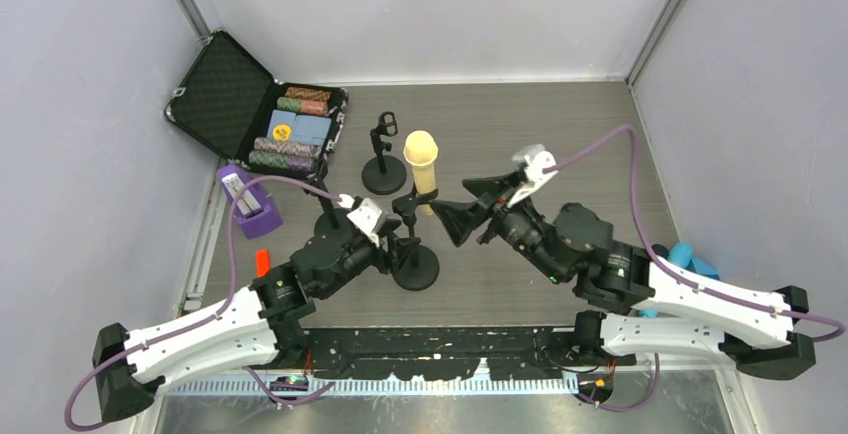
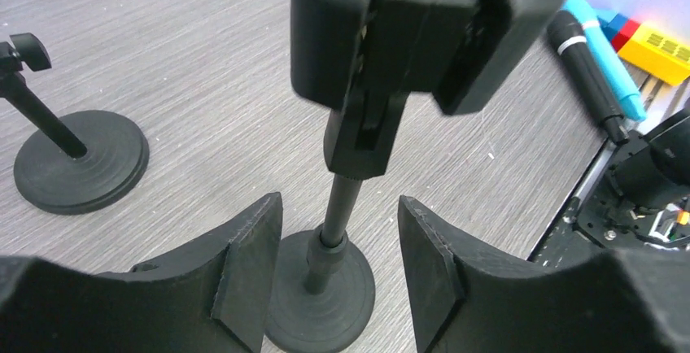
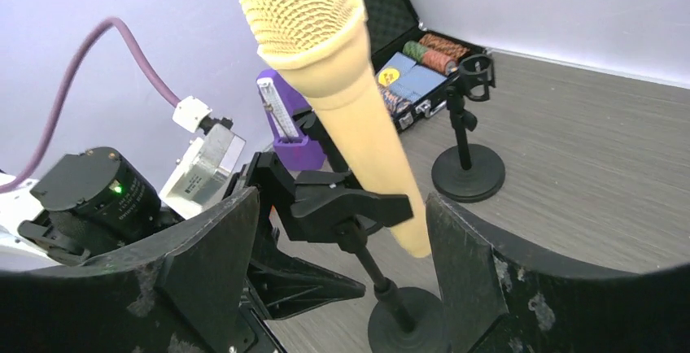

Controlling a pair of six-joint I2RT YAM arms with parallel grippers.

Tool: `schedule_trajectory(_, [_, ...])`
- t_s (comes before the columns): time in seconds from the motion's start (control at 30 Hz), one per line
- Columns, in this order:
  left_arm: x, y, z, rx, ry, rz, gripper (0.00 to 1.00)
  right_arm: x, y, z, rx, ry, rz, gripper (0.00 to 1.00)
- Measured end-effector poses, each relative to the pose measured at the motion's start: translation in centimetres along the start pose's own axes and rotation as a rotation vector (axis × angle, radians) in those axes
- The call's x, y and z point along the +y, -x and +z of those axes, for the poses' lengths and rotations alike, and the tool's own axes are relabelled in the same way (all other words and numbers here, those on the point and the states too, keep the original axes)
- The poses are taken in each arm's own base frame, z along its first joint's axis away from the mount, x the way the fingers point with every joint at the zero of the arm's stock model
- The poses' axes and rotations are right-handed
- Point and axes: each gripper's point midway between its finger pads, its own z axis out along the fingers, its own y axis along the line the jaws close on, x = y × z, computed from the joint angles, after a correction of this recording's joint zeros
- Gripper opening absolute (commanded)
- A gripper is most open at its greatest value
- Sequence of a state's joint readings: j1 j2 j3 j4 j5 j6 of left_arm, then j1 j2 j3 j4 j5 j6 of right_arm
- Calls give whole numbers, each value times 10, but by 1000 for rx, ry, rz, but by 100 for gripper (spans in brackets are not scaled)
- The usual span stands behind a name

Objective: Remove the microphone from the stand

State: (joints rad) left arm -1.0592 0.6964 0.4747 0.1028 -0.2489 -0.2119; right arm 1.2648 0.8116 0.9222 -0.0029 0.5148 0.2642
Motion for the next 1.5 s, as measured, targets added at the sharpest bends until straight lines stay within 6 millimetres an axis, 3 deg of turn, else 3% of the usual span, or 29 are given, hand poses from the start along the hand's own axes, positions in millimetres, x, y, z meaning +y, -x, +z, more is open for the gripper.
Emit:
schedule_trajectory(0.1, [-2,12,-6,-28,-11,-16,58,13,-2,13,70,13,-39,81])
schedule_trajectory(0.17, [-3,24,-9,-56,-17,-28,58,16,-13,23,124,5,-72,81])
schedule_trajectory(0.37, [-8,51,-14,-112,-34,-46,60,1,-41,43,234,-66,-140,81])
schedule_trajectory(0.67, [-12,42,-3,-73,-40,-44,58,-26,-38,53,238,-124,-92,80])
schedule_trajectory(0.8, [-13,45,0,-89,-43,-48,56,-24,-39,54,246,-109,-87,80])
schedule_trajectory(1.03, [-13,46,1,-94,-38,-48,43,-19,-53,62,278,-82,-96,80])
schedule_trajectory(1.37, [-10,45,2,-92,-22,-40,35,-19,-53,62,273,-74,-92,80])
schedule_trajectory(1.5, [-10,45,1,-91,-22,-38,26,-19,-51,60,270,-73,-91,80])
